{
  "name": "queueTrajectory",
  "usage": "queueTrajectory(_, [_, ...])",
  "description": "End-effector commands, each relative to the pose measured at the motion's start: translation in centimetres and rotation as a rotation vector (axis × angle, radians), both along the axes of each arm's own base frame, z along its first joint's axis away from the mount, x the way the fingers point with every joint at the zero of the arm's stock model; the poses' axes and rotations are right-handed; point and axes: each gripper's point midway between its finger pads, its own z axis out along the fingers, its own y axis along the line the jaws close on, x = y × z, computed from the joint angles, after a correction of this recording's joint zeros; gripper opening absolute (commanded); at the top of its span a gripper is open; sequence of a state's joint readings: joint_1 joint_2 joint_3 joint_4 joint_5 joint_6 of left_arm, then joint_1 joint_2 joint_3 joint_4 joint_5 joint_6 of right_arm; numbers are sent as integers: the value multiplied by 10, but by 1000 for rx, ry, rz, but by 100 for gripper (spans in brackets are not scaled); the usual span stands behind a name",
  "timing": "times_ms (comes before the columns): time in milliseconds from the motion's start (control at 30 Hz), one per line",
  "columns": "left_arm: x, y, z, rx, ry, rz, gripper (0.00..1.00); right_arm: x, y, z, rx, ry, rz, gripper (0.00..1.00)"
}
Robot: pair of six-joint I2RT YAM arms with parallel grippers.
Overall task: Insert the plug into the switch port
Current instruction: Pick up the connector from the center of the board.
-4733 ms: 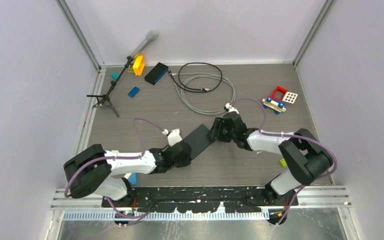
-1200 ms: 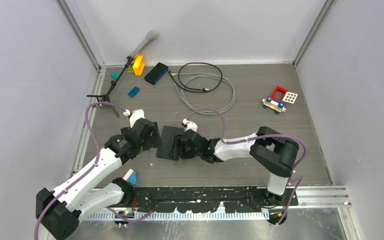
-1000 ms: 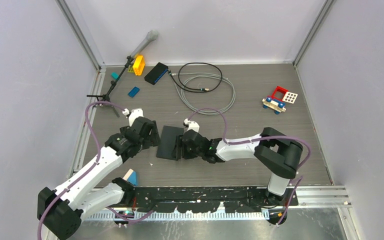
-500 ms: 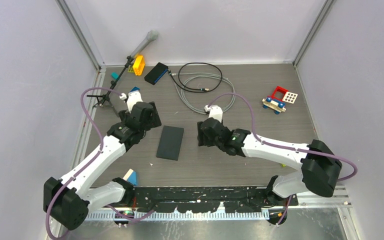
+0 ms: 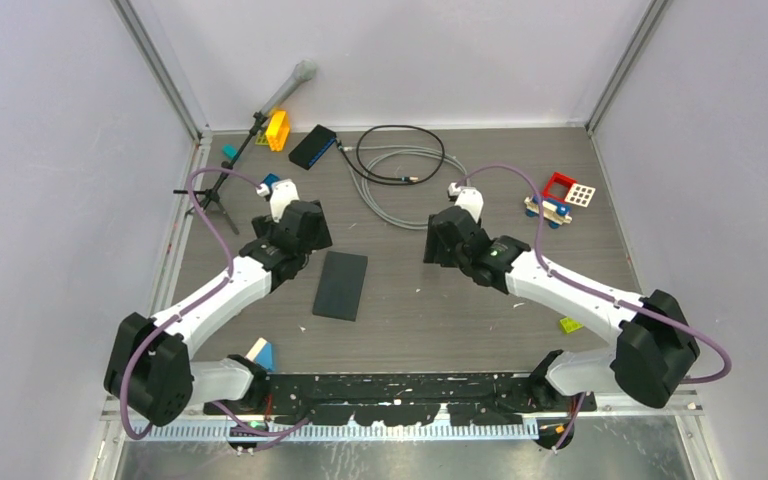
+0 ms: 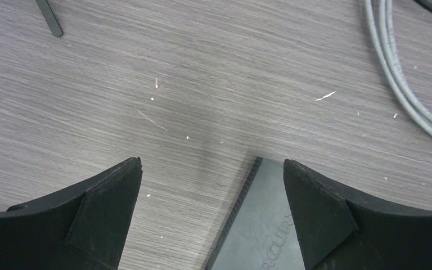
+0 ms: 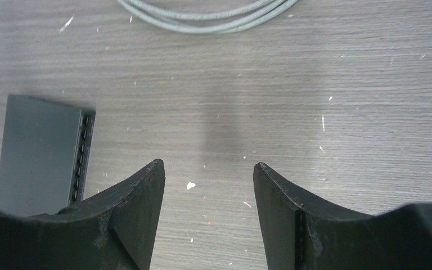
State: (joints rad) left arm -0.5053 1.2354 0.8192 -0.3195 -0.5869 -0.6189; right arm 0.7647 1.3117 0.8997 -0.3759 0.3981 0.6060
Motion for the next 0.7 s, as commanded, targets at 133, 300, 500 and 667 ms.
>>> queueTrajectory(133, [4, 3, 2, -6, -49, 17, 99, 44, -20, 32, 70, -45, -170, 64])
queueTrajectory(300, [6, 3, 1, 1, -48, 10, 99, 79, -28, 33, 37, -56, -233, 63])
queueTrajectory(500, [7, 2, 1, 5, -46, 6, 99, 122, -11, 19, -9, -35, -225, 62])
queueTrajectory(667, [7, 2, 2, 3, -53, 3, 98, 160, 11, 8, 42, -36, -234, 61])
